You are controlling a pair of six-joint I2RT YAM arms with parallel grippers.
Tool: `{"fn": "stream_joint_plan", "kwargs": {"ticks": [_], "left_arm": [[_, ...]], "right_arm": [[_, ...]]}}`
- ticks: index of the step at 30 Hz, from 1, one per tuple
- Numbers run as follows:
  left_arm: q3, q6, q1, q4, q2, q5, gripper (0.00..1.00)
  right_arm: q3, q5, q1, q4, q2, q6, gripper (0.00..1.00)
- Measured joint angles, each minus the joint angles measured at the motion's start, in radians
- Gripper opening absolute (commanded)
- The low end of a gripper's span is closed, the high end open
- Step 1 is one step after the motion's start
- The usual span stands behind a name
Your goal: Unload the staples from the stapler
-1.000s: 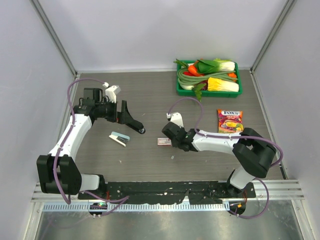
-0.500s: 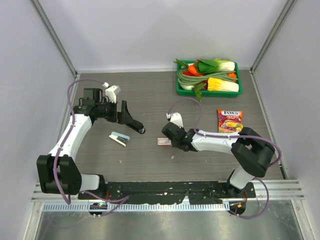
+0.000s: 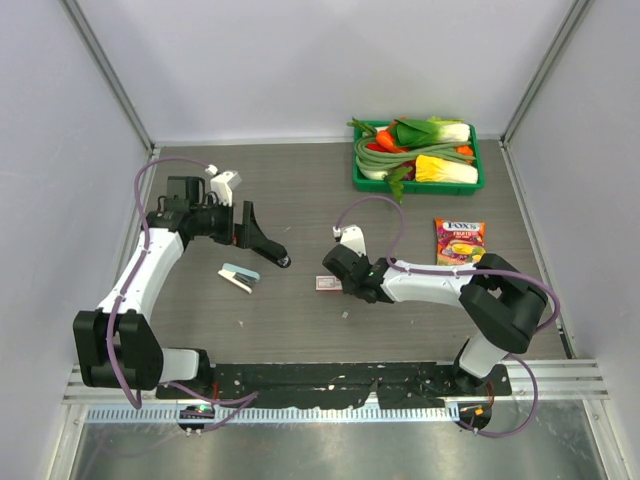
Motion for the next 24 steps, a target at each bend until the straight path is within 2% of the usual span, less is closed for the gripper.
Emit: {"fn": "stream_joint_plan", "kwargs": {"ticks": [5,10,17,24], "left_arm": [[0.000,0.000,0.000,0.000,0.000,0.001,1.00],[-0.002,0.000,0.000,0.000,0.000,0.001,1.00],[-0.006,0.000,0.000,0.000,-0.001,0.008,1.00],[-0.008,0.000,0.000,0.000,-0.002,0.014,1.00]], "right_arm": [[0.001,0.000,0.000,-0.001,-0.001,0.002,0.30],[0.001,0.000,0.000,-0.016,-0.037,0.004,0.15],[0.001,0.013,0.000,-0.032,-0.140,0.012,0.01],[-0.036,0.013,0.000,-0.032,-0.152,0.032,0.01]]}}
